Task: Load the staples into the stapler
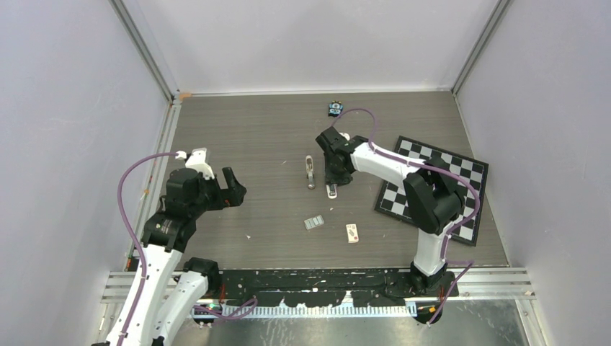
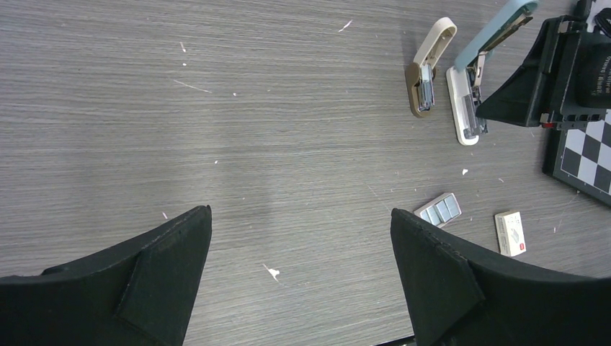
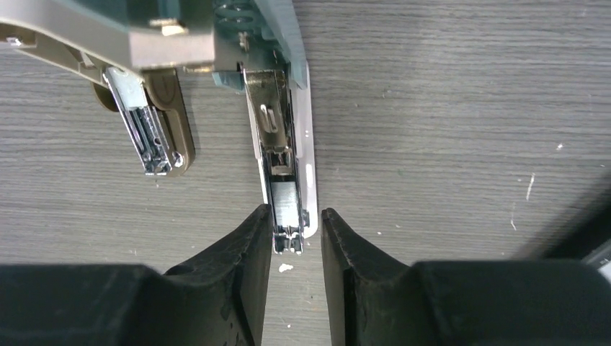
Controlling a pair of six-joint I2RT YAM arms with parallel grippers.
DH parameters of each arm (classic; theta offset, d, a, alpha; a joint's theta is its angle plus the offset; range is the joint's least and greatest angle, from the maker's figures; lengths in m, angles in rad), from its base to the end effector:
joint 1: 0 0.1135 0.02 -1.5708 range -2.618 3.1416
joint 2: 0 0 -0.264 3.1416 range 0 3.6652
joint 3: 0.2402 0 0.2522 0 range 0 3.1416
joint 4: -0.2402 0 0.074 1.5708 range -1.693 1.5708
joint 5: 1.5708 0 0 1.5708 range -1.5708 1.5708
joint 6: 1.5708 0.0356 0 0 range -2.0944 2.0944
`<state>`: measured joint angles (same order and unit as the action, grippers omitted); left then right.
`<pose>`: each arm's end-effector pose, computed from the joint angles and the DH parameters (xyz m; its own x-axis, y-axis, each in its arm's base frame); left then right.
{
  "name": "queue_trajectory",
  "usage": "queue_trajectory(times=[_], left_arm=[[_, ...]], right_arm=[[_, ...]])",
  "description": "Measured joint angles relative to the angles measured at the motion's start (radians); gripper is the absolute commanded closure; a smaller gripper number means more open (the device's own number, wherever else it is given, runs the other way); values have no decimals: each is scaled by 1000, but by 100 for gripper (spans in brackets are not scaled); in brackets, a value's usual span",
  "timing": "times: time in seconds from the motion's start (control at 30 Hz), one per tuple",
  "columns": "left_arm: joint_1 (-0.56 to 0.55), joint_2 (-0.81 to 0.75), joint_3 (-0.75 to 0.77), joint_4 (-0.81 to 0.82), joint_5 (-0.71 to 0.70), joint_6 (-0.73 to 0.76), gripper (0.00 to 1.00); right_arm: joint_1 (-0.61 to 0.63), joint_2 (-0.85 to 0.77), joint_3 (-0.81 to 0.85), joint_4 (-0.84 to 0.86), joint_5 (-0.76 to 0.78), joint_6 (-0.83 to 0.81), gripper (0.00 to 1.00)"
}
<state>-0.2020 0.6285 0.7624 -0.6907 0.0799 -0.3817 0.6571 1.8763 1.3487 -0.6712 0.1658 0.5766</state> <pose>0.1309 -0.0297 0.3030 -0.5797 -0.2603 -0.7721 0.0544 0.9331 -0.3554 0.3052 0.2280 0.1921 -0.9209 -0.0313 -0.3885 -0.0631 0.9956 0.0693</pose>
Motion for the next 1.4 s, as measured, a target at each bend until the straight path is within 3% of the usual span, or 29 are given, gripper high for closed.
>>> queue_trajectory(times=[0.27, 0.53, 0.9, 1.2, 1.4], left_arm=[[0, 92, 0, 6, 37, -32, 16], [0, 199, -13, 71, 134, -95, 19], [-18, 324, -18, 230, 215, -206, 37], [-369, 631, 40, 505, 74, -270, 50], [-496, 917, 143, 715, 23, -270, 53]], right_arm=[[-46, -89, 43, -35, -13, -36, 53], [-165, -119, 168, -22, -56, -76, 54], [-277, 120, 413, 16, -258, -108, 54], [-343, 268, 494, -31, -449, -145, 60], [-342, 274, 499, -41, -544, -160, 60]])
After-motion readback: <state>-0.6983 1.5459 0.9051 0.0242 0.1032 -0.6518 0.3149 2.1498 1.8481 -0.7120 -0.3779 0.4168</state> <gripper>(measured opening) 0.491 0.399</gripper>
